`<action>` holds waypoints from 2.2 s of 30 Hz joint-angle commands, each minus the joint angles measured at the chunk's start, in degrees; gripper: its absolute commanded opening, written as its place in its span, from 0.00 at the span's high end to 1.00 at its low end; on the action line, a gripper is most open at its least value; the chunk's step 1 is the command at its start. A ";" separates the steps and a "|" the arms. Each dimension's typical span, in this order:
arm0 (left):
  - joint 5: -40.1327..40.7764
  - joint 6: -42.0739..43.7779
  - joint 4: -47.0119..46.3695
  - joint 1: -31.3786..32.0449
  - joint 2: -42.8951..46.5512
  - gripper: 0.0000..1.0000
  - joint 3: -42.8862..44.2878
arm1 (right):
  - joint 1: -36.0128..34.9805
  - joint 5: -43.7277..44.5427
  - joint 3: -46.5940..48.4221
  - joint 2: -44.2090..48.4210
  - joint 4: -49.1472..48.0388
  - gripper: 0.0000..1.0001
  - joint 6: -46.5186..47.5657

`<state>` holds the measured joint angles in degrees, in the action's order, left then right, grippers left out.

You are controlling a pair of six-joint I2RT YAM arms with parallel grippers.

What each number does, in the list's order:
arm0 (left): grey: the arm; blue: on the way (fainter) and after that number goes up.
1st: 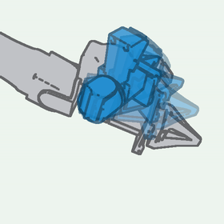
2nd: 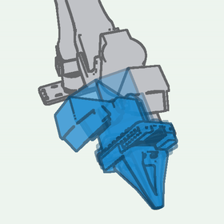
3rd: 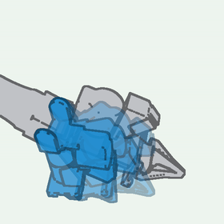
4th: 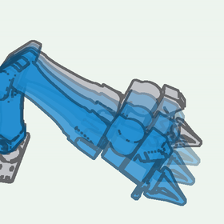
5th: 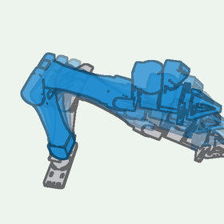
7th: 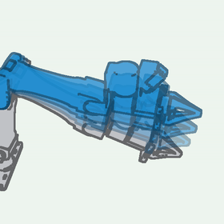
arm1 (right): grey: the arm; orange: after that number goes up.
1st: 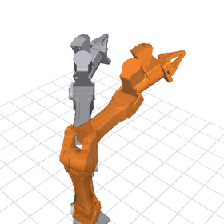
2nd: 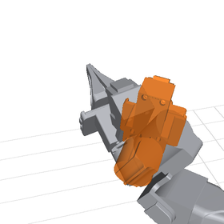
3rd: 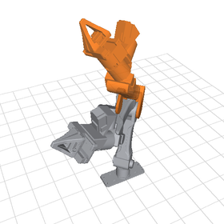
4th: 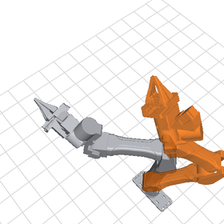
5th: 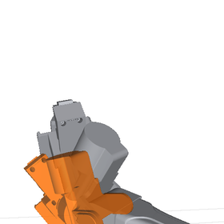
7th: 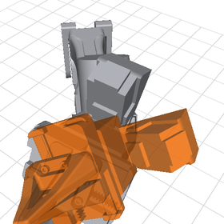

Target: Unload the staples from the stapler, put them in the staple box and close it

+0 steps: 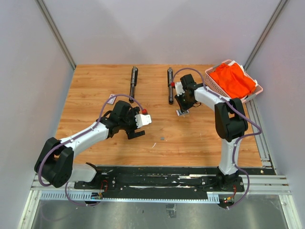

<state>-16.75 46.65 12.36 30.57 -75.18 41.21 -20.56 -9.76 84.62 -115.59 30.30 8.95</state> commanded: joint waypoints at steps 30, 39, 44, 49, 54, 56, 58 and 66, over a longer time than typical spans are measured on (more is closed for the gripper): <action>-1.42 0.52 -0.15 0.02 1.89 0.02 -0.43 | -8.89 -25.00 0.85 3.90 11.49 0.64 23.34; -5.99 2.53 0.38 0.02 6.19 0.02 -2.38 | -12.22 -25.04 2.69 -0.54 16.76 0.68 27.28; -7.72 3.43 1.22 0.02 7.59 0.02 -2.81 | -14.01 -26.35 3.68 -1.88 20.06 0.69 30.16; -9.47 4.16 1.52 -0.07 9.24 0.02 -3.36 | -15.52 -27.06 3.63 -2.41 21.19 0.70 31.38; -11.08 5.77 3.11 -0.07 12.34 0.02 -3.68 | -16.54 -27.37 3.62 -3.12 21.67 0.70 31.80; -10.42 6.29 3.72 -0.13 13.81 0.02 -3.67 | -17.10 -27.01 3.54 -3.43 21.72 0.70 32.05; -9.42 6.68 3.94 -0.58 15.34 0.02 -3.74 | -17.62 -26.97 3.24 -3.51 21.56 0.70 32.11; -8.31 7.45 7.17 -3.47 19.63 0.02 -3.18 | -18.15 -25.94 -0.82 -0.66 14.99 0.70 28.97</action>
<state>-25.41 52.86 17.10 28.08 -56.77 37.80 -37.78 -35.94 86.15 -118.24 48.14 39.42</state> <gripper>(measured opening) 0.982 0.301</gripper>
